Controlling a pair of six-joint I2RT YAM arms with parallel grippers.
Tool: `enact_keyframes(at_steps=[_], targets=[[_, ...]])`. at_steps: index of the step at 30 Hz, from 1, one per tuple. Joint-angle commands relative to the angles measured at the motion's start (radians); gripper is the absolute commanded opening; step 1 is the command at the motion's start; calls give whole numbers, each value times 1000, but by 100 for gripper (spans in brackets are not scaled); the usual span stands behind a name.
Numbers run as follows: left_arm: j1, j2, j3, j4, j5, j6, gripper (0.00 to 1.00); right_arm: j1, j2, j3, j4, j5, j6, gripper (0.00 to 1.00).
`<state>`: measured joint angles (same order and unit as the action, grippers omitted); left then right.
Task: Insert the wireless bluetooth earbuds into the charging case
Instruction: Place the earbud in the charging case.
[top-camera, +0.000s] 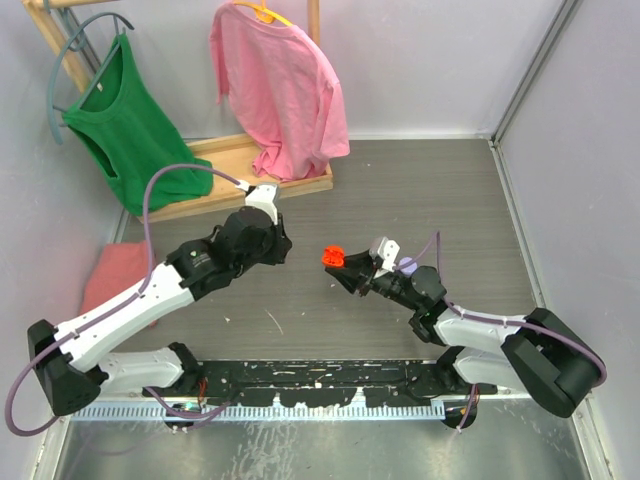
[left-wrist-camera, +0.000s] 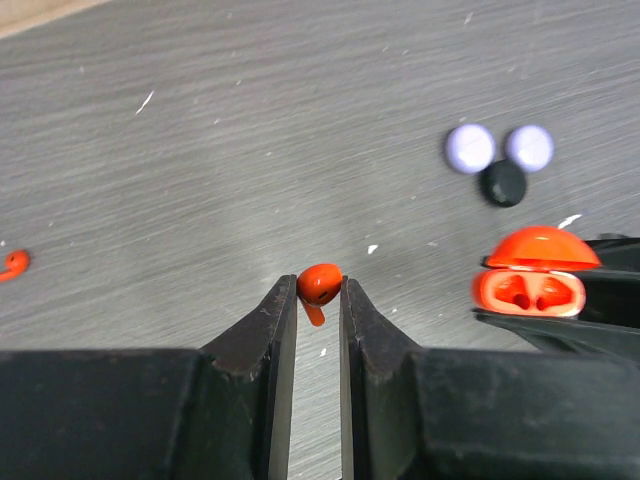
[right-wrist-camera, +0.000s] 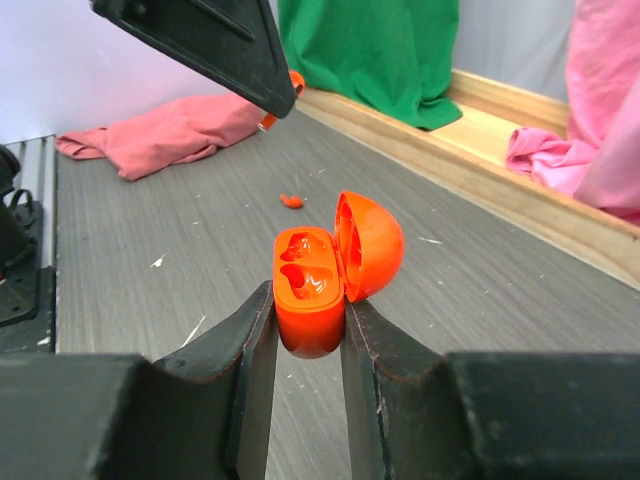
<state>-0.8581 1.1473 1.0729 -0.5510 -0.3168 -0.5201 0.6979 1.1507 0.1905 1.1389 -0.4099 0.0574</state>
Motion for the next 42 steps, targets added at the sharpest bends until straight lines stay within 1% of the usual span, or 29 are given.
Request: enact_keyframes(at_steps=[1, 8, 14, 21, 32, 42], targets=[[-36, -53, 0, 135, -43, -11, 15, 27, 6, 21, 145, 102, -87, 1], [-100, -64, -10, 234, -73, -13, 15, 55, 29, 35, 223, 178, -144, 1], [-142, -47, -19, 307, -109, -47, 15, 78, 50, 37, 279, 232, -188, 1], [-191, -13, -34, 388, -203, -77, 14, 96, 56, 36, 304, 280, -214, 1], [-260, 47, -45, 508, -272, -75, 13, 112, 56, 32, 309, 306, -243, 1], [-285, 56, -64, 570, -296, -64, 12, 115, 56, 26, 315, 310, -246, 1]])
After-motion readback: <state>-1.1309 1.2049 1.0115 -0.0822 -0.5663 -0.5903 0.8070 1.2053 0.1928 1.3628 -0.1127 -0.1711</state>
